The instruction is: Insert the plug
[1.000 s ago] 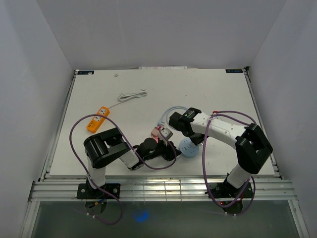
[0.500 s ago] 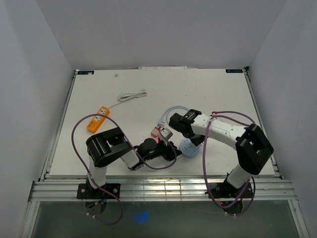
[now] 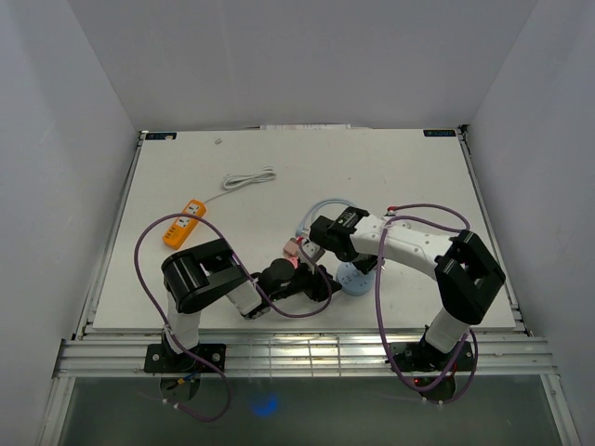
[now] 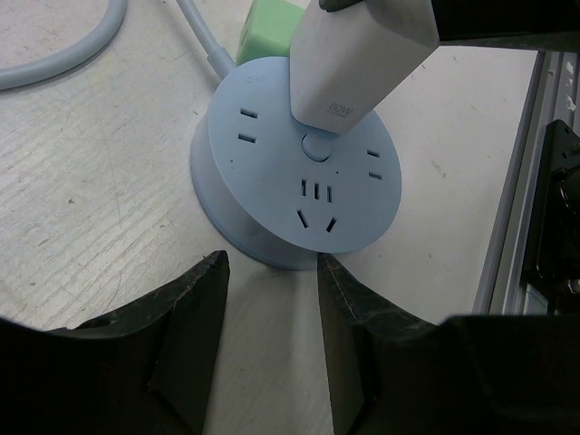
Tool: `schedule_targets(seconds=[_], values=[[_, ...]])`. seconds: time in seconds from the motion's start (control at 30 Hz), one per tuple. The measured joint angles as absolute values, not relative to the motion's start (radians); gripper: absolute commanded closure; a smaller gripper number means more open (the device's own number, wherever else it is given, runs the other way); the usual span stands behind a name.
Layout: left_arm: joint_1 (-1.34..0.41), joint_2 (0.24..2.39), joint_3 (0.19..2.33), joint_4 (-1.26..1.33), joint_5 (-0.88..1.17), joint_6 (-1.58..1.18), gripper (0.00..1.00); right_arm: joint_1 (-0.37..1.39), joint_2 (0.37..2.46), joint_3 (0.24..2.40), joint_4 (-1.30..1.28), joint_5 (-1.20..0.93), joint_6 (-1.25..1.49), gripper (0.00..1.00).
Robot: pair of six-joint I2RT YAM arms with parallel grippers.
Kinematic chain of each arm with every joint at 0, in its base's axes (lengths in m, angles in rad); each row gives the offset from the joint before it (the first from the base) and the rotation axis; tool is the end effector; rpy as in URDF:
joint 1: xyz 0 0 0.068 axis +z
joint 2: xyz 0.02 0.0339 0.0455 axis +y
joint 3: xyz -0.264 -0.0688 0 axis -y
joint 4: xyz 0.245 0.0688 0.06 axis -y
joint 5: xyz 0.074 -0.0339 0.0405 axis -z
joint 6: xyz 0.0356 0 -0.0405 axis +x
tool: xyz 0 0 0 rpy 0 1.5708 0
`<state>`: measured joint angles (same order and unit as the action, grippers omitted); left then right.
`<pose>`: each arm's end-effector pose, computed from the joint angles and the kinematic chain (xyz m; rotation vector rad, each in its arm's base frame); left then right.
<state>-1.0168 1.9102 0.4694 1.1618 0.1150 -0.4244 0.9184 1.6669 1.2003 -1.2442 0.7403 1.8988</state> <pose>0.1566 -0.2609 0.0972 0.6658 1.8849 -1.0797 0.1873 0.2056 0.2204 1.0786 2.1607 -0.3183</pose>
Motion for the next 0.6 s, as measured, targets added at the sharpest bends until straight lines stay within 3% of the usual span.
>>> schedule_targets(seconds=[0.6], values=[[-1.017,1.926,0.503,1.14,0.137,-0.419,0.46,0.932,1.597,1.112,-1.157,0.783,1.861,0.92]])
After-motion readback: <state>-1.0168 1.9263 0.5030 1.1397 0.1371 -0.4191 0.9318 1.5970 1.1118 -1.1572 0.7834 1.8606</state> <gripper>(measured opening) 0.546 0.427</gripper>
